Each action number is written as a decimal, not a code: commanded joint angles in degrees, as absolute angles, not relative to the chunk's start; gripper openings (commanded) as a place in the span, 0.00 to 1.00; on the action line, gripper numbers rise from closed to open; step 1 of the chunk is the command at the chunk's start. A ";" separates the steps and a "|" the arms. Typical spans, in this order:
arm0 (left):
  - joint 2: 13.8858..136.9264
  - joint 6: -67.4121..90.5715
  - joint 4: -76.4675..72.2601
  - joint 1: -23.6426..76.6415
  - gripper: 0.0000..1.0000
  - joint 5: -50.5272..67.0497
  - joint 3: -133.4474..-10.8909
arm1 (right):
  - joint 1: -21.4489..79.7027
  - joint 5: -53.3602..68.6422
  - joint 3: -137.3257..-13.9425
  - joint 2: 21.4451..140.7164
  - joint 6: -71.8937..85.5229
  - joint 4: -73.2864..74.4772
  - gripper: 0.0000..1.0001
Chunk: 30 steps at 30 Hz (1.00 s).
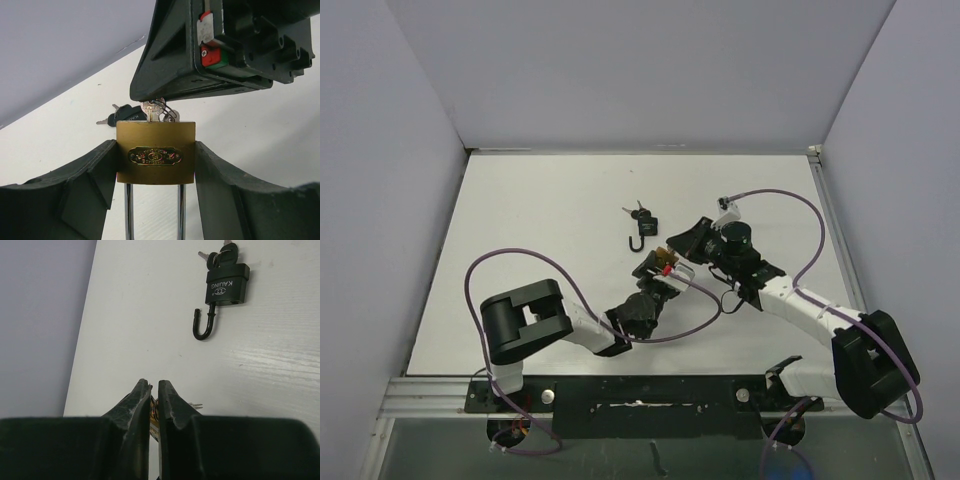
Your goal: Unlock with the key
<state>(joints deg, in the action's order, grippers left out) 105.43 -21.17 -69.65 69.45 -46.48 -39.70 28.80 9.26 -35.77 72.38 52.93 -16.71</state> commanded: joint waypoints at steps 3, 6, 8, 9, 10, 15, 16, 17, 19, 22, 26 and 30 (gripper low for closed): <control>104.77 -26.88 -84.60 70.18 0.00 -48.73 -46.72 | 28.90 10.63 -37.13 73.82 53.06 -9.62 0.00; 105.51 -28.38 -85.65 70.60 0.00 -48.94 -47.15 | 28.82 10.93 -37.58 74.13 53.22 -9.05 0.00; 106.15 -29.40 -86.41 70.87 0.00 -49.15 -47.38 | 28.76 11.24 -38.06 74.46 53.30 -8.60 0.00; 106.49 -29.78 -86.55 71.04 0.00 -49.40 -47.56 | 28.72 11.33 -38.26 74.59 53.45 -8.11 0.00; 106.71 -30.01 -86.57 71.15 0.00 -49.56 -47.79 | 28.70 11.41 -38.39 74.73 53.58 -7.95 0.00; 107.59 -31.64 -86.57 71.57 0.00 -50.20 -48.78 | 28.65 12.11 -39.54 75.61 53.83 -6.50 0.00; 107.77 -32.06 -86.57 71.59 0.00 -50.52 -49.05 | 28.61 12.28 -39.75 75.79 53.87 -6.16 0.00; 108.01 -32.54 -86.57 71.70 0.00 -50.74 -49.31 | 28.65 12.47 -39.99 76.01 53.95 -5.81 0.00; 108.39 -33.07 -86.57 71.90 0.00 -51.04 -49.69 | 28.52 12.68 -40.52 76.39 53.96 -5.24 0.00; 109.01 -33.88 -86.57 72.26 0.00 -51.31 -50.28 | 28.45 12.91 -41.07 76.95 54.12 -4.61 0.00; 109.96 -35.12 -86.57 72.64 0.00 -51.95 -51.36 | 28.41 13.10 -41.29 77.30 54.40 -4.33 0.00; 110.57 -35.88 -86.57 72.81 0.00 -52.56 -51.89 | 28.15 13.11 -41.22 77.02 54.58 -4.13 0.00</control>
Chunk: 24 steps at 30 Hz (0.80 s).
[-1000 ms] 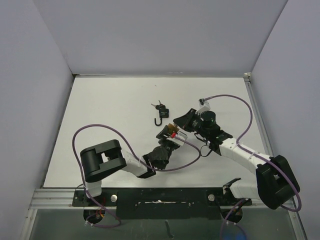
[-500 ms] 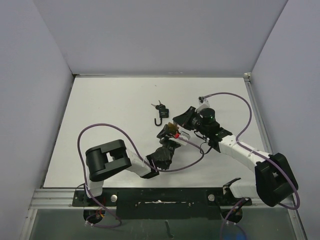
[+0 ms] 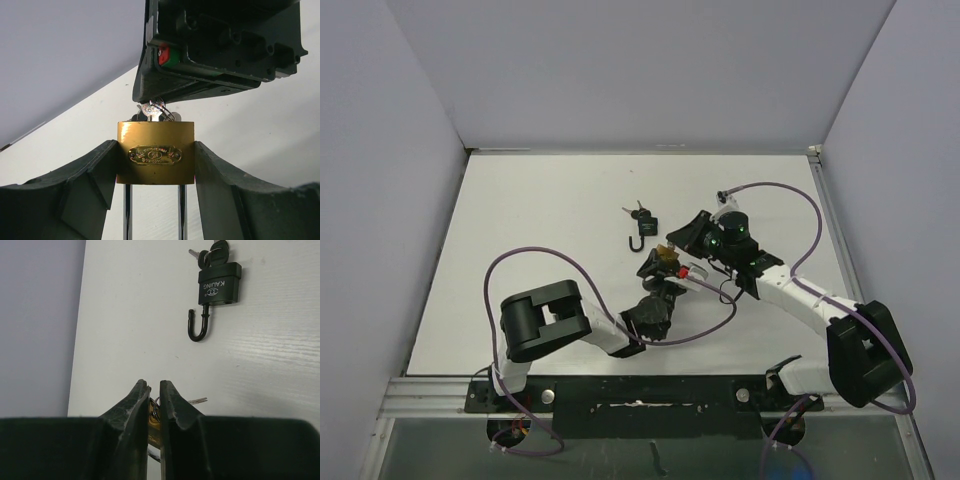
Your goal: Unlock with the key
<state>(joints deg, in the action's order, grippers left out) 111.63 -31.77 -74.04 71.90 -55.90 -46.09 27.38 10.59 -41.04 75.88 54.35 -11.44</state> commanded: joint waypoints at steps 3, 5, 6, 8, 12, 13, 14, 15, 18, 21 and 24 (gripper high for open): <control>111.14 -36.58 -86.57 73.01 0.00 -53.03 -52.40 | 27.99 13.05 -41.29 76.69 54.62 -3.79 0.00; 111.47 -36.90 -86.57 73.08 0.00 -53.21 -52.64 | 27.94 13.03 -41.35 76.49 54.56 -3.63 0.00; 111.55 -36.98 -86.57 73.18 0.00 -53.27 -52.71 | 27.90 13.09 -41.39 76.42 54.60 -3.53 0.00; 111.77 -37.21 -86.53 73.28 0.00 -53.53 -52.90 | 27.85 13.10 -41.48 76.30 54.58 -3.36 0.00; 112.13 -37.44 -86.57 73.40 0.00 -54.12 -53.09 | 27.77 13.18 -41.76 76.11 54.57 -3.02 0.00; 112.21 -37.51 -86.57 73.39 0.00 -54.20 -53.09 | 27.73 13.25 -41.88 76.14 54.58 -2.92 0.00; 112.29 -37.53 -86.57 73.44 0.00 -54.23 -53.16 | 27.73 13.27 -42.00 76.12 54.58 -2.84 0.00; 112.37 -37.63 -86.57 73.46 0.00 -54.27 -53.29 | 27.72 13.27 -42.01 76.17 54.50 -2.82 0.00; 112.16 -37.63 -86.57 73.45 0.00 -54.25 -53.27 | 27.72 13.27 -41.61 75.97 54.47 -3.46 0.00; 111.76 -37.27 -86.57 73.40 0.00 -54.27 -52.94 | 27.74 12.73 -40.55 74.62 54.43 -5.11 0.00; 110.97 -36.49 -86.57 73.21 0.00 -54.01 -52.22 | 27.65 11.96 -38.99 72.26 54.04 -7.55 0.00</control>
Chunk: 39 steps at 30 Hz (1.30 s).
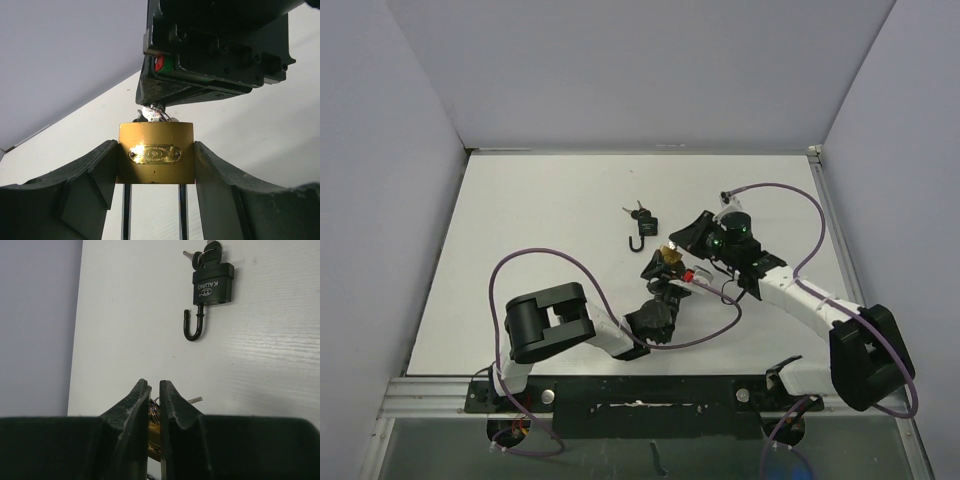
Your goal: Unlock with the key
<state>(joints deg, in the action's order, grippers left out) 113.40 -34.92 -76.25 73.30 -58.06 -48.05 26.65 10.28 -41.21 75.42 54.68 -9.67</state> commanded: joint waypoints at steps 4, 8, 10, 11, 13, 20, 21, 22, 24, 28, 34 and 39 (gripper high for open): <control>109.27 -33.66 -86.36 72.39 0.00 -52.44 -50.05 | 27.59 11.20 -37.13 68.50 52.79 -10.14 0.00; 105.62 -25.69 -82.39 70.83 0.00 -49.38 -46.78 | 27.48 10.90 -35.63 65.32 51.68 -11.51 0.00; 103.29 -20.86 -79.36 69.40 0.00 -47.27 -45.22 | 27.50 11.09 -35.44 64.29 51.02 -11.47 0.00; 102.25 -19.05 -78.39 68.75 0.00 -46.20 -43.69 | 27.50 11.20 -35.33 63.77 50.64 -11.44 0.00; 100.95 -17.65 -78.11 67.72 0.00 -44.74 -42.05 | 27.49 11.33 -35.18 63.00 50.09 -11.19 0.00; 98.33 -12.53 -78.12 65.14 0.00 -39.55 -38.77 | 27.51 11.38 -35.55 62.31 48.78 -8.82 0.00; 97.89 -11.40 -77.87 64.72 0.00 -38.60 -38.29 | 27.50 11.34 -35.51 62.36 48.78 -8.65 0.00; 97.57 -10.68 -77.73 64.35 0.00 -38.08 -37.90 | 27.45 11.34 -35.43 62.39 48.79 -8.62 0.00; 97.18 -10.37 -78.28 63.93 0.00 -37.02 -37.18 | 27.45 11.28 -35.33 62.33 48.74 -8.55 0.00; 97.28 -10.26 -80.64 63.24 0.00 -35.08 -35.81 | 27.46 11.03 -35.58 62.53 48.39 -8.01 0.00; 97.41 -9.58 -82.90 62.59 0.00 -33.59 -34.67 | 27.45 11.03 -35.90 63.19 47.93 -7.57 0.00; 97.06 -8.83 -83.88 62.00 0.00 -31.98 -33.88 | 27.59 10.80 -35.94 63.67 47.64 -7.56 0.00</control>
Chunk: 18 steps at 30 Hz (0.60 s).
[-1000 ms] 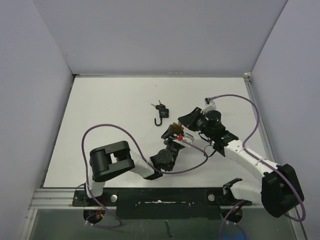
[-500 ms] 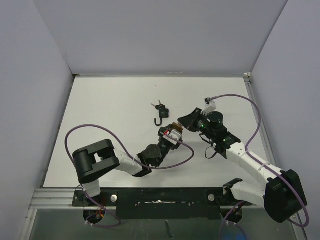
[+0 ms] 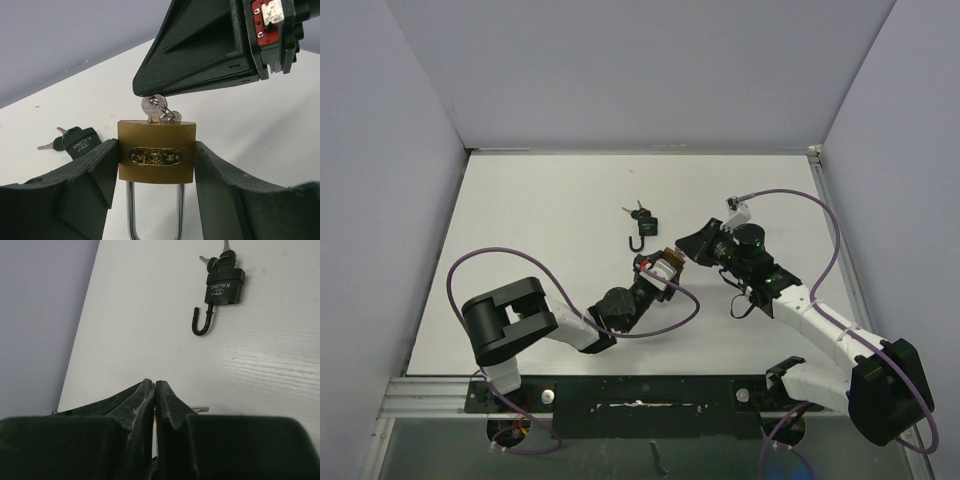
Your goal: Unlock with the key
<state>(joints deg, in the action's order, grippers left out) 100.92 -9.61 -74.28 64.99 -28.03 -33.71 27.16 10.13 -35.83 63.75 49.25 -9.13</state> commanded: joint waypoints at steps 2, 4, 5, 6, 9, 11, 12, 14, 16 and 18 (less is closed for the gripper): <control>96.63 -8.14 -83.93 61.73 0.00 -31.12 -33.55 | 27.60 10.84 -36.22 63.98 47.11 -7.44 0.04; 96.15 -7.27 -83.94 61.34 0.00 -29.85 -33.02 | 27.55 11.02 -36.67 64.28 46.36 -6.93 0.12; 95.84 -6.80 -84.01 61.16 0.00 -29.23 -32.78 | 27.58 11.11 -36.76 64.41 46.06 -6.87 0.15; 95.58 -6.46 -84.02 61.04 0.00 -28.71 -32.52 | 27.45 11.23 -36.82 64.44 45.93 -6.88 0.18; 94.81 -5.74 -84.11 60.78 0.00 -26.65 -31.68 | 27.39 11.16 -36.77 64.52 45.32 -7.27 0.25; 94.22 -4.72 -83.80 60.59 0.00 -25.33 -31.29 | 27.31 11.12 -36.83 64.35 44.98 -7.44 0.26; 93.96 -4.22 -83.76 60.39 0.00 -24.38 -30.98 | 27.29 11.08 -36.89 64.28 44.83 -7.59 0.27; 93.42 -2.63 -83.76 59.98 0.00 -22.23 -30.21 | 27.30 11.07 -36.91 63.85 44.44 -7.96 0.30; 92.90 -0.56 -83.92 59.31 0.00 -19.62 -29.30 | 27.26 10.94 -36.83 63.15 44.09 -8.44 0.32; 92.13 1.43 -84.02 58.31 0.00 -16.41 -28.25 | 27.11 10.90 -36.62 62.23 43.72 -9.15 0.35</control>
<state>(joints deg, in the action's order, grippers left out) 96.71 -3.64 -74.83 59.88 -23.22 -28.69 27.40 10.57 -35.83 64.47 45.52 -6.35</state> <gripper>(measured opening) 0.541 0.326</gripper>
